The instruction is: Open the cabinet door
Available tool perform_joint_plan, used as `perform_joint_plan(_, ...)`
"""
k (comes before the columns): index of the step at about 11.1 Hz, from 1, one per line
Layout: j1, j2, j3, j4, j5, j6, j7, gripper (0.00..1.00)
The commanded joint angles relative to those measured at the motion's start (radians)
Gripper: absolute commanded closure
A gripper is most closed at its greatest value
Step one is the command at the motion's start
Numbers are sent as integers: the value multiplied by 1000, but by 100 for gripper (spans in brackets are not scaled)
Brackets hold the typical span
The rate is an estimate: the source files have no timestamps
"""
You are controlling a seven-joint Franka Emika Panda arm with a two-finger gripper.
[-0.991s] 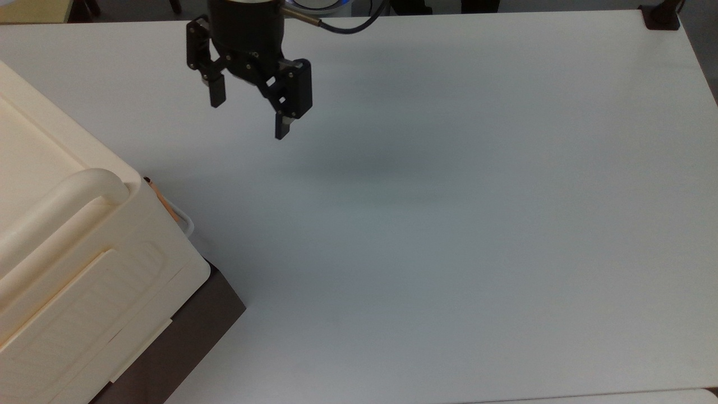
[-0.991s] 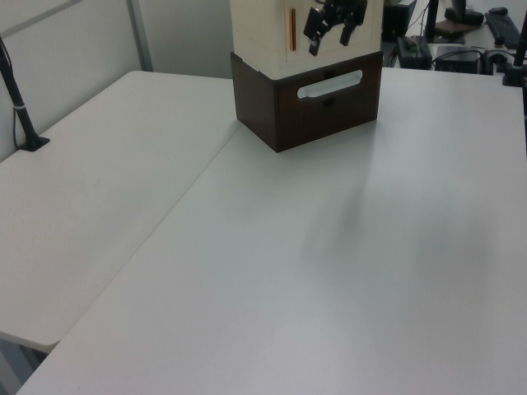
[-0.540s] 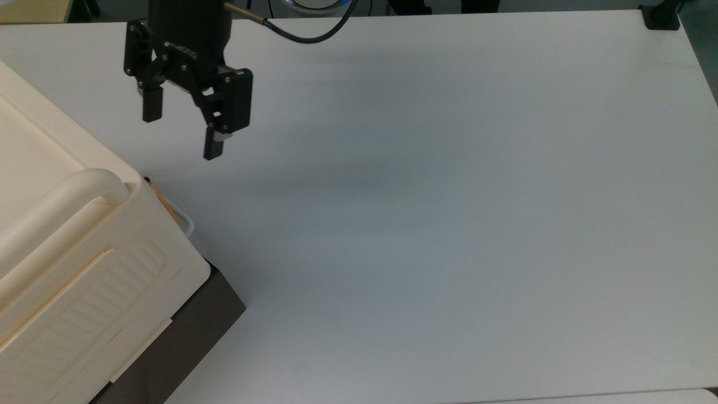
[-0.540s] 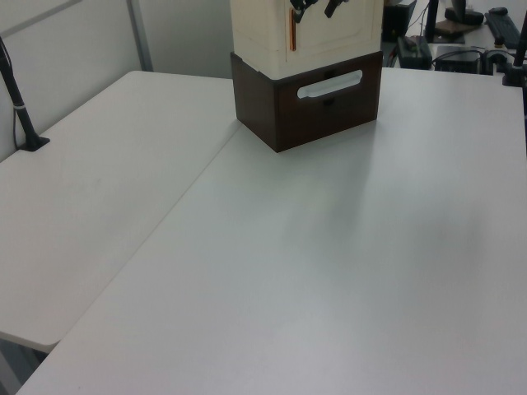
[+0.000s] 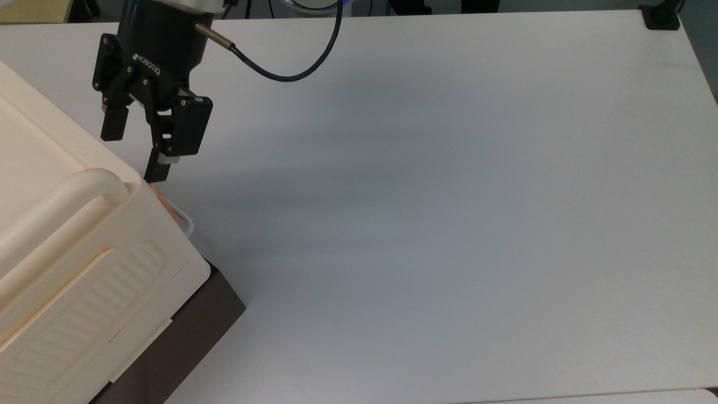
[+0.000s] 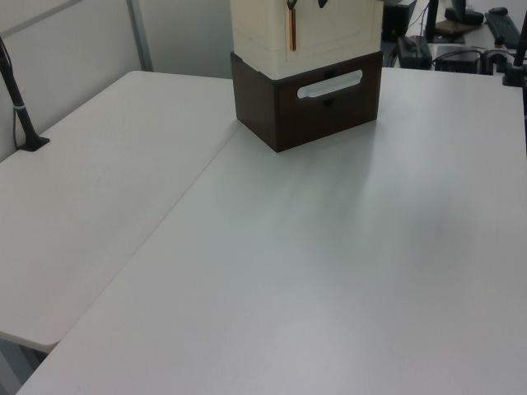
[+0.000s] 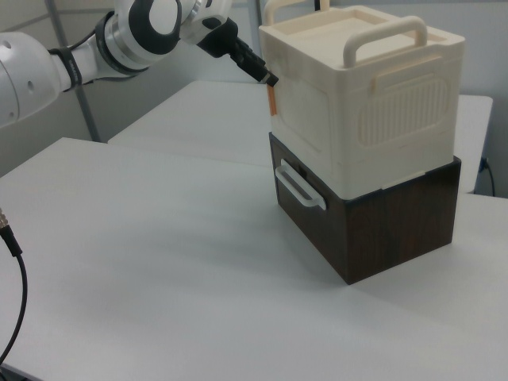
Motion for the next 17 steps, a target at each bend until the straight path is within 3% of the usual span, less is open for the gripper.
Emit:
perform_joint_plan(1,11,25,1,20,-39,37,52,22)
perform_joint_plan(6,25,48,5,14,-89,39,29,35)
perform_joint_plan(10,26,49,22,13,-91,39,-36,66)
perform_joint_plan(11,26,49,22,13,-90,39,-50,69)
perform_joint_plan(12,26,51,22,13,-90,40,-58,70)
perform_joint_plan(14,23,58,22,11,-91,85,-58,61)
perform_joint_plan(17,20,58,21,11,-91,86,-70,59)
